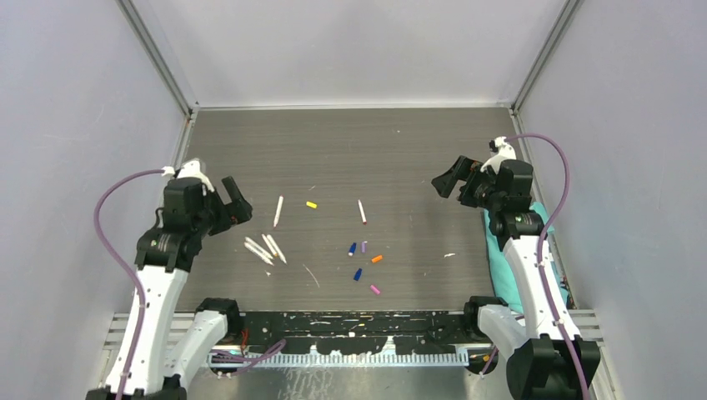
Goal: Insert the pens into the pen caps
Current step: Pick up the pen from the center of the board.
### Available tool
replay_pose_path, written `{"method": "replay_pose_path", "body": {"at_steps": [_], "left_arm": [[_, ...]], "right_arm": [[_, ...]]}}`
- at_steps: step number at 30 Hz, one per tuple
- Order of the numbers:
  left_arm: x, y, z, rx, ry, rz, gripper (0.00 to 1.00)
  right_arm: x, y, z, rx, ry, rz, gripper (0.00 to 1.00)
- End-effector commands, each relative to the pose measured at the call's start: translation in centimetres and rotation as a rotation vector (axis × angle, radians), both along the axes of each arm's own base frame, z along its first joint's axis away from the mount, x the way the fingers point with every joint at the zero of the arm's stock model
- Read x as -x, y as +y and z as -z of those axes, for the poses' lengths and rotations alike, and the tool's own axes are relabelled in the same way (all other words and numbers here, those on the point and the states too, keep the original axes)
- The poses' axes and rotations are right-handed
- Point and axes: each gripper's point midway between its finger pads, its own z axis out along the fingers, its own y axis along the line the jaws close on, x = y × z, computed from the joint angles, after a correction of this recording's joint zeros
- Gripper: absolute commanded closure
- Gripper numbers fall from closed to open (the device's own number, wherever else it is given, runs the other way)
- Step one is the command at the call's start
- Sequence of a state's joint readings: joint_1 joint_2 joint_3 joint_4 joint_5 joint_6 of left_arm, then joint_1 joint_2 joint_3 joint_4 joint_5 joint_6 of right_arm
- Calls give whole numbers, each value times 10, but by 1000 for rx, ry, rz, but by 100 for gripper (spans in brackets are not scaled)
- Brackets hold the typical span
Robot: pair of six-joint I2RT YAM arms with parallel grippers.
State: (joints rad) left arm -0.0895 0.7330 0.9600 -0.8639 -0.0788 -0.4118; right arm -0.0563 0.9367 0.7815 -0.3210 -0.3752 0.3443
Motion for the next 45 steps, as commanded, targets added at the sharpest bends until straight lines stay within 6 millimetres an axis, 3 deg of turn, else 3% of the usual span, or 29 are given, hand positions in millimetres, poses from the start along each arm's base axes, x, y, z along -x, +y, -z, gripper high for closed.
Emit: {"method": "replay_pose_path", "body": {"at_steps": [1,6,14,21,28,37,45], "left_arm": [[-5,-23,21,149,133,-3,2],[-25,-3,52,85,173,-127,0],[-54,13,101,60,249,-268,38],[-70,18,126,82,300,-310,53],[-48,25,143,73,334,-373,65],[-11,20,168,121,363,-389,66],[-2,17,181,126,397,-383,68]], "right_arm": [[5,12,-27,-52,-88,-42,0],[12,22,-24,-107,-95,-80,0],[16,27,-12,-127,-58,-110,1],[19,29,-8,-138,-47,-116,0],[22,28,-1,-136,-30,-110,0],[21,29,6,-139,-8,-110,0],[22,31,10,-148,6,-120,1]]}}
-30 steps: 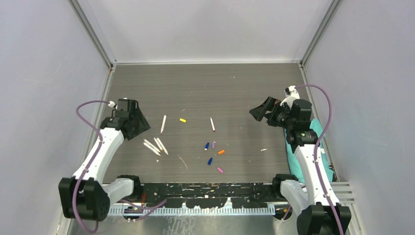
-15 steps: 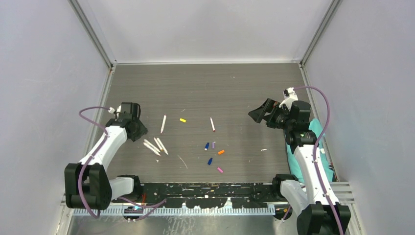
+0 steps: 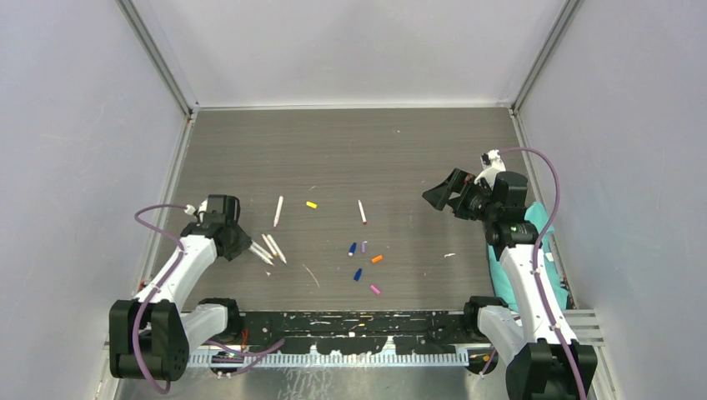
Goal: Insert the pens into the pen caps
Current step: Pick up the pen from the center of the board.
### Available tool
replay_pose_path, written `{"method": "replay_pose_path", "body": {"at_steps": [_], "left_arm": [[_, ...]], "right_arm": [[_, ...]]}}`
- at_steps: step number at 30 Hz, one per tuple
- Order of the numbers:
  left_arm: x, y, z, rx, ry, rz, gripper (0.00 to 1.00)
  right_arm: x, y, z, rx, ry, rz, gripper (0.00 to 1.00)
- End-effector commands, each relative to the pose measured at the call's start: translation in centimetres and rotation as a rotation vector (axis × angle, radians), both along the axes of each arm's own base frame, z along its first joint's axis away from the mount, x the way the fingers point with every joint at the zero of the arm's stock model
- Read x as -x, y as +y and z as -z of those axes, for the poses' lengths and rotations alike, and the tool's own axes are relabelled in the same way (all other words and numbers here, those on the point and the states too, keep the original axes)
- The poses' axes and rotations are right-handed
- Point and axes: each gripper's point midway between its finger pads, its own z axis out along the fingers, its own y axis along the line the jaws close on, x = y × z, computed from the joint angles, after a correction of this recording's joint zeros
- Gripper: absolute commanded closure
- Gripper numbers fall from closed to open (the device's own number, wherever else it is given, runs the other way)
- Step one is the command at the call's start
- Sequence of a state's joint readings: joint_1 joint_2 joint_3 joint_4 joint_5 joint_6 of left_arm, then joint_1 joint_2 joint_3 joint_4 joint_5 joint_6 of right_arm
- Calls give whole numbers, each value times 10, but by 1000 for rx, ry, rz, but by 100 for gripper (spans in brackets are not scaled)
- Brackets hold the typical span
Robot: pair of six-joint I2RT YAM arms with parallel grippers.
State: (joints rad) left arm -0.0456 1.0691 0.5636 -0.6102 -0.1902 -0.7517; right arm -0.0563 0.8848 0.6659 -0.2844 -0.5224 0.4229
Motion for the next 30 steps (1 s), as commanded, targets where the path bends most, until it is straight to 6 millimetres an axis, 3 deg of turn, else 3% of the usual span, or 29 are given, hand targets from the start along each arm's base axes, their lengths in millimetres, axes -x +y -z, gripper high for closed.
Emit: {"method": "replay_pose_path", "body": {"at_steps": [1,15,30], "left_arm": [[-9,-1,-3,12,-43,-15,68],[-20,-7,0,46,-84,-16,67],[-14,-7,15,47,-28,-14,71]], "right_arm": [[-3,4,-11,-15,-48,-19,0],[-1,5,-6,-16,-41,-30,1],[2,7,-3,-22,-34,-35,1]]}}
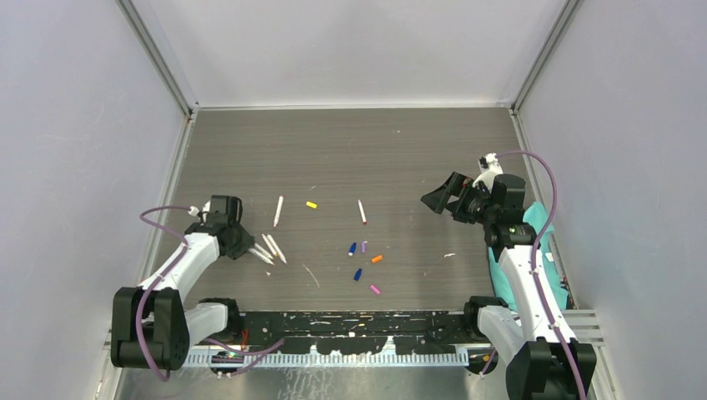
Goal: Insert the pens into the pen caps
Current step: Pick up the pen from the center of the board.
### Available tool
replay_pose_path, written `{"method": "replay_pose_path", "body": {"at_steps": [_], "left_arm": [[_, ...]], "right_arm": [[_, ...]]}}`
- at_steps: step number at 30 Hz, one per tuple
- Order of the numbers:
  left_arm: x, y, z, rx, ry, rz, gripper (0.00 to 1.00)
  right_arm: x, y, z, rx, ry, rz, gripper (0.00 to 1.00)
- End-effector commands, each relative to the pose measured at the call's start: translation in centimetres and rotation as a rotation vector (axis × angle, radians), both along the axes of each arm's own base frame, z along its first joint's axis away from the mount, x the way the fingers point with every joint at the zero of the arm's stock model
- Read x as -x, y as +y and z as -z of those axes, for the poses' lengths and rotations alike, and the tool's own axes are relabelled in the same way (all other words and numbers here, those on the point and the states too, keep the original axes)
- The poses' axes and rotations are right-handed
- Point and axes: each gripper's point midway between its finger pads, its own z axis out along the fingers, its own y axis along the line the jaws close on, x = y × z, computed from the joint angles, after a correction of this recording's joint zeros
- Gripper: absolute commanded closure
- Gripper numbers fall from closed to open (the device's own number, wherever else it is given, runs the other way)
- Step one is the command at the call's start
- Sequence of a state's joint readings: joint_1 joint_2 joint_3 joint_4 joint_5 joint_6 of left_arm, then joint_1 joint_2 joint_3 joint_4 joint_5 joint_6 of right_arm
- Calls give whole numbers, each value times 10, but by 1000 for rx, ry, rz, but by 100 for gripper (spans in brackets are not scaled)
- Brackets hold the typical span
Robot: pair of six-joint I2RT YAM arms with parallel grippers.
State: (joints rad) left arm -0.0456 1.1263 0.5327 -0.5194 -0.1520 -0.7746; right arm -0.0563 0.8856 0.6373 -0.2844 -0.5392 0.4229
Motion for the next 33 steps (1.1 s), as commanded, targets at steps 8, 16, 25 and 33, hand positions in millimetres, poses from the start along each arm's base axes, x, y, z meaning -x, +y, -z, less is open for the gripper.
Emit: {"method": "replay_pose_path", "body": {"at_steps": [8,16,25,33], "left_arm": [[-6,0,3,5,-20,-13,71],[-4,0,6,8,-8,-11,64],[4,-1,7,15,2,-12,85],[22,-20,4,128,-15,-16,100]], "right_arm": [[-2,5,-14,-14,-62,-24,1],[-1,5,-11,-15,-57,-25,1],[3,9,-13,-22,-65,-52,1],[8,33,-38,-132,-162,-155,1]]}}
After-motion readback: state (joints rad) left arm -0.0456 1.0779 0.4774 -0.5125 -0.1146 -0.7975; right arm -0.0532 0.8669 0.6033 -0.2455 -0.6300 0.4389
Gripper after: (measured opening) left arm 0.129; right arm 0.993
